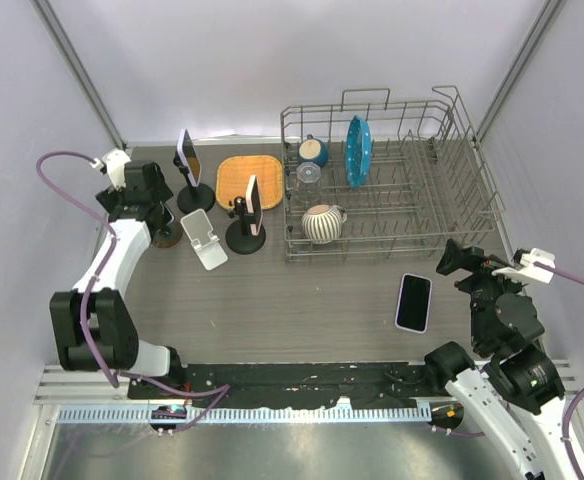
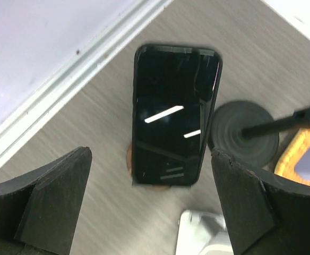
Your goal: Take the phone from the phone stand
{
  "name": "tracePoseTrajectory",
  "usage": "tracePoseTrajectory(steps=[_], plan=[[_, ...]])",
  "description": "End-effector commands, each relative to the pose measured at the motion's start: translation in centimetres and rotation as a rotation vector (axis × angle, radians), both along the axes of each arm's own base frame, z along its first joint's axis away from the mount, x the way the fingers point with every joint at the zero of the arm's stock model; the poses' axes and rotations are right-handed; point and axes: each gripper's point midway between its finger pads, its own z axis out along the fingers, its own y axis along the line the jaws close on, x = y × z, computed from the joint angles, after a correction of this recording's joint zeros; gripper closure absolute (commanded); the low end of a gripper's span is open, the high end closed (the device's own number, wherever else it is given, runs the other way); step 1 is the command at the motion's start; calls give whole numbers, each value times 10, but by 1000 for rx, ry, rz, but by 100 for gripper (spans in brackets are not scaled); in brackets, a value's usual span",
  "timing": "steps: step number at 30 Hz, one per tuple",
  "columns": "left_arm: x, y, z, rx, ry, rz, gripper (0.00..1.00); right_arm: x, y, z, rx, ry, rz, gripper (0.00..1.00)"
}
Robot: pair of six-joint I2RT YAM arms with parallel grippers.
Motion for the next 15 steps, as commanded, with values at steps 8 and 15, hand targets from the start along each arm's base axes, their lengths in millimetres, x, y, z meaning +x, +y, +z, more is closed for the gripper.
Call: tracePoseTrajectory(steps=[8, 15], plan=[[59, 25, 37, 86, -117, 92, 0, -2, -1, 15, 12, -84, 3, 0], [76, 26, 25, 92, -81, 101, 0, 0, 3, 14, 5, -81, 24, 0]])
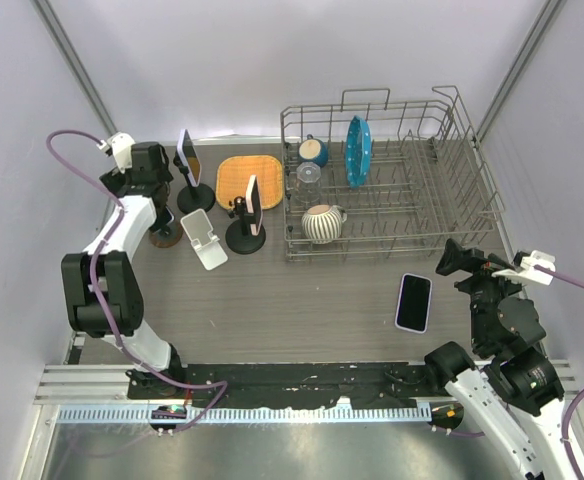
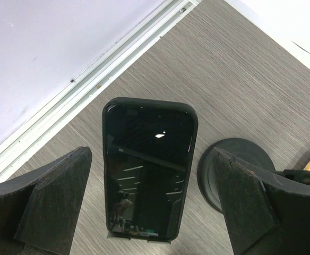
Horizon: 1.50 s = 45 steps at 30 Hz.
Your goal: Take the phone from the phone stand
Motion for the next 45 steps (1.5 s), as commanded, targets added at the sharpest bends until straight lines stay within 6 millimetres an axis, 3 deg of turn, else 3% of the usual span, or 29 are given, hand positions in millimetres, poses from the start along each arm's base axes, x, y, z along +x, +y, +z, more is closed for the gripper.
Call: tracePoseTrajectory(steps=[1, 15, 26, 40, 45], plan=[[16, 9, 14, 24, -38, 49, 0, 2, 3, 11, 6, -45, 18, 0], [8, 25, -4, 71, 49, 156, 0, 4, 8, 10, -7, -39, 42, 0], [17, 17, -31, 16, 88, 126, 0, 4, 9, 9, -8, -41, 48, 1], [13, 9, -11, -41, 18, 81, 5, 4, 11, 10, -7, -45, 57, 1], [10, 8, -9, -65, -2, 64, 15, 3, 11, 10, -6, -49, 62, 1]])
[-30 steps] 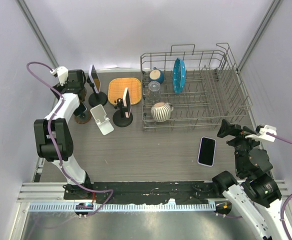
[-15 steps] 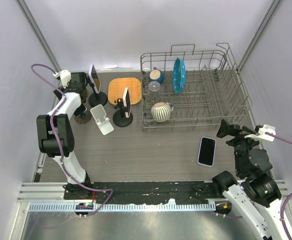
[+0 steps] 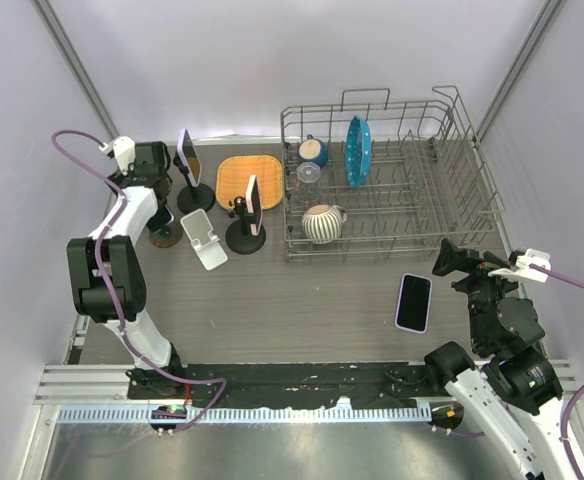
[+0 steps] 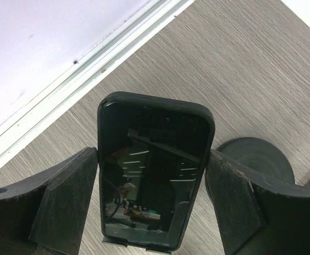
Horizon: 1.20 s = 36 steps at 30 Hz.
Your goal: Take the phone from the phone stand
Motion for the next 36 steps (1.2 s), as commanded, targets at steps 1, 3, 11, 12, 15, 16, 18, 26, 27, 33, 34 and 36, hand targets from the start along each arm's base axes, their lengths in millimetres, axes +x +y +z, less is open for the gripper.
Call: tracePoseTrajectory(steps=[1, 3, 11, 12, 15, 16, 18, 26, 27, 33, 34, 36], plan=[[0, 2, 25, -24, -102, 0, 17, 1, 2, 9, 12, -41, 11, 1], [-1, 2, 25, -31, -109, -7, 19, 1, 3, 10, 13, -44, 17, 1], [-2, 7, 5, -92, -80, -24, 14, 1, 4, 9, 7, -40, 22, 2], [-2, 7, 3, -106, -82, -34, 13, 1, 4, 9, 7, -40, 22, 2], [-1, 7, 1, -124, -89, -48, 9, 2, 5, 9, 5, -36, 27, 2], [-1, 7, 0, -128, -91, -53, 9, 2, 5, 9, 5, -36, 25, 2], [0, 7, -1, -136, -91, -62, 10, 3, 6, 8, 2, -33, 30, 2], [2, 1, 9, -156, -114, -104, 30, 4, 7, 7, 2, -30, 34, 2], [3, 0, 12, -157, -119, -109, 33, 4, 8, 8, 0, -31, 37, 3], [-2, -7, 35, -175, -143, -140, 55, 4, 9, 8, -1, -31, 42, 3], [-2, -7, 40, -176, -150, -143, 57, 4, 9, 7, -4, -30, 45, 3], [-5, -11, 52, -184, -168, -155, 62, 4, 10, 7, -3, -30, 48, 3]])
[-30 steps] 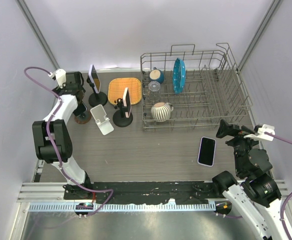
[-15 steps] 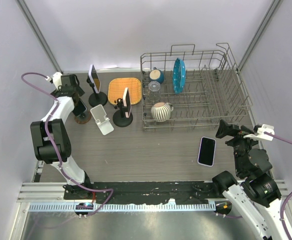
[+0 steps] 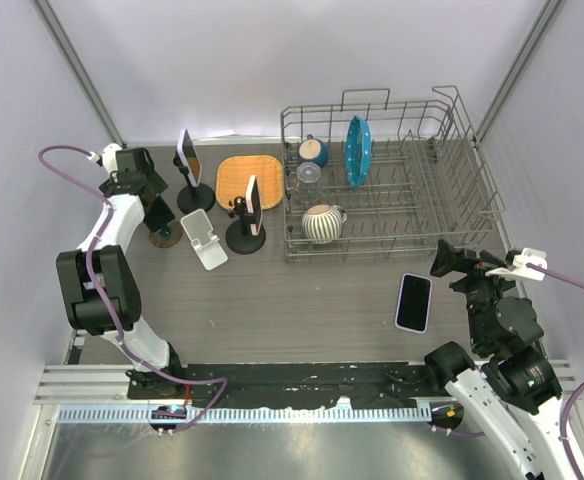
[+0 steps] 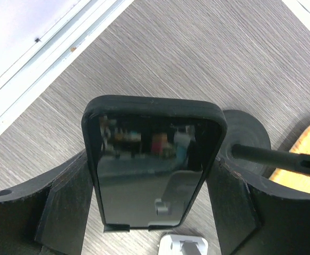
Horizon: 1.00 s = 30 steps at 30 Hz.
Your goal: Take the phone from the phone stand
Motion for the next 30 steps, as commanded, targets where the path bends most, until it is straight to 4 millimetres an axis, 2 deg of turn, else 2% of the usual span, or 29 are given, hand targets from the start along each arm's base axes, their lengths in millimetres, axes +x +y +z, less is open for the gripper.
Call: tracePoseTrajectory(steps=[1, 10, 16, 17, 20, 23, 24, 27, 28, 29, 30], plan=[[3, -8, 64, -13, -142, -37, 64, 3, 4, 9, 3, -32, 17, 3], [-16, -26, 114, -55, -235, -105, 81, 4, 11, 9, -7, -31, 56, 4], [-32, -42, 134, -98, -267, -168, 90, 6, 22, 8, -18, -22, 111, 5], [-37, -46, 142, -109, -284, -184, 90, 6, 27, 9, -21, -22, 140, 6], [-53, -64, 150, -166, -283, -248, 93, 9, 38, 7, -30, -4, 196, 7], [-69, -85, 150, -214, -259, -317, 94, 10, 57, 5, -46, 38, 293, 9], [-78, -94, 154, -233, -267, -351, 94, 11, 71, 5, -52, 54, 360, 10], [-100, -117, 154, -292, -275, -428, 94, 10, 91, 9, -45, 84, 464, 10], [-105, -124, 154, -313, -278, -446, 94, 10, 107, 5, -45, 116, 544, 10], [-111, -130, 153, -336, -280, -458, 94, 11, 115, 6, -41, 128, 581, 10], [-119, -140, 144, -374, -267, -491, 94, 11, 121, 10, -25, 131, 602, 11]])
